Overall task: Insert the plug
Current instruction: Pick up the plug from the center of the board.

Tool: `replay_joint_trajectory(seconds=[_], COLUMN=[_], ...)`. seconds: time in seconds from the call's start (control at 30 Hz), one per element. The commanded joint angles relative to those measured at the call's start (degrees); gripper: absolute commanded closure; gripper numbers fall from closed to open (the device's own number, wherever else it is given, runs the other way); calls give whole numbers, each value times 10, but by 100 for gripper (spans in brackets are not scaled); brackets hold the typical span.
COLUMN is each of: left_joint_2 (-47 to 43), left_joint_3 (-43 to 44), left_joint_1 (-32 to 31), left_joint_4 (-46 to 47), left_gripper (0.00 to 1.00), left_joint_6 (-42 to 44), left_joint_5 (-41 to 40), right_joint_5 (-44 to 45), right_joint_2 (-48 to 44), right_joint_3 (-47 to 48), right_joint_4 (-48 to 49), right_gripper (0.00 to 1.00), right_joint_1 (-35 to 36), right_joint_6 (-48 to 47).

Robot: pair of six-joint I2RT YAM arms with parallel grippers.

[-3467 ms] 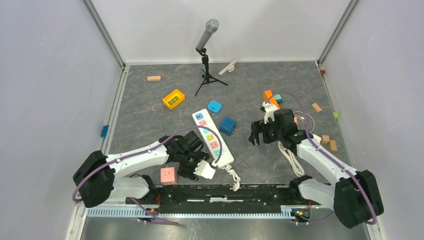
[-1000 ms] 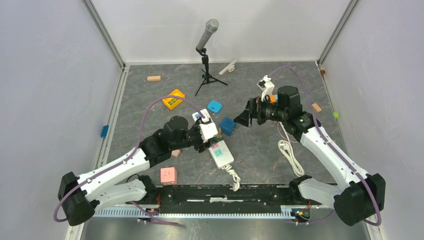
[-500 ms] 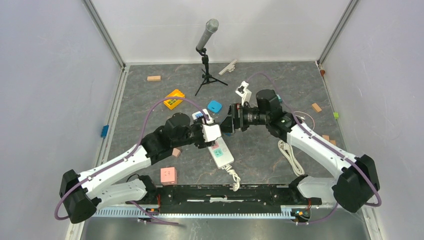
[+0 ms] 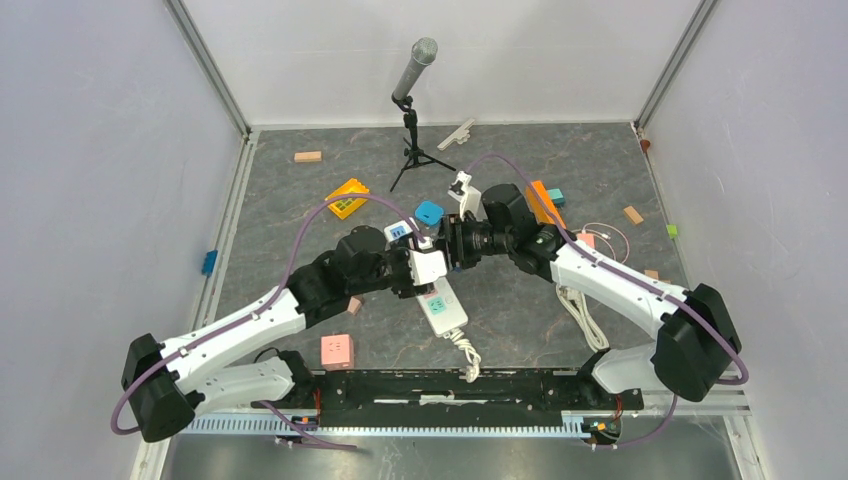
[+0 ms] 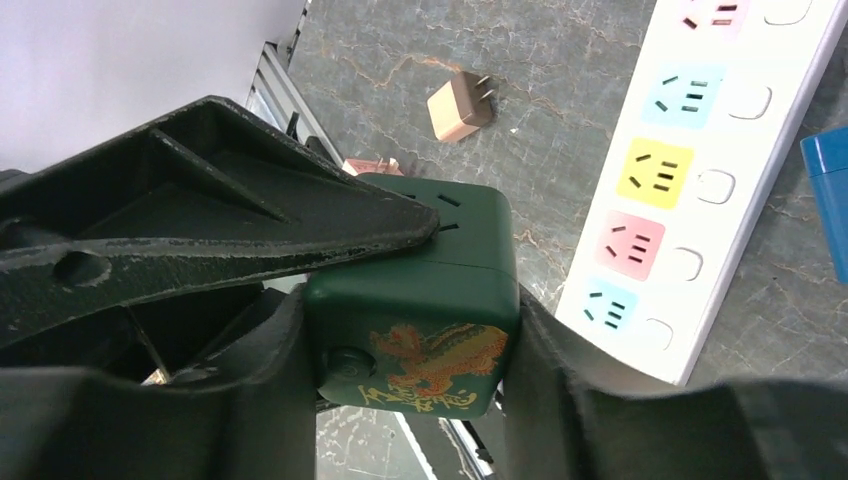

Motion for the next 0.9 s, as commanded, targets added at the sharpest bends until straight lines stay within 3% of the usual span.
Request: replay_joint_trajectory(seconds=[0.0,0.07,0.1,0.3,0.43,0.6,0.73,0.87], left_joint_2=[-6,-11,-13,-18,-10,4,6,26], left_joint_3=[26,28,29,49,68,79,45,10], left_joint_1=[-4,-4,-4,3,36,125,194,220], left_joint_4=[24,18,19,25,2,-4,78,190], left_gripper=[42,6,1,0,0,0,0,0], left_joint_6=[-14,-27,-45,-270,-449,-640,-807,-932], left_joint_5=[-2,-10,-25,-176,-157,6,147,264], right_joint_5=[22,42,56,195,224,234,179,90], right_joint_2=[-6,-12,-17,-86,-169,-280,-337,-348], right_joint_3=[33,50,59,64,-12,-114,-180,-196], right_joint_4=[-7,-36,-53,-107,-35,64,145,175], right_gripper=[91,100,100,100,100,100,100,100], right_joint_1=[5,4,3,-8,-11,-11,-11,-11], right_joint_6=[-49,-96,-121,-275,-375,-475,-549,-594])
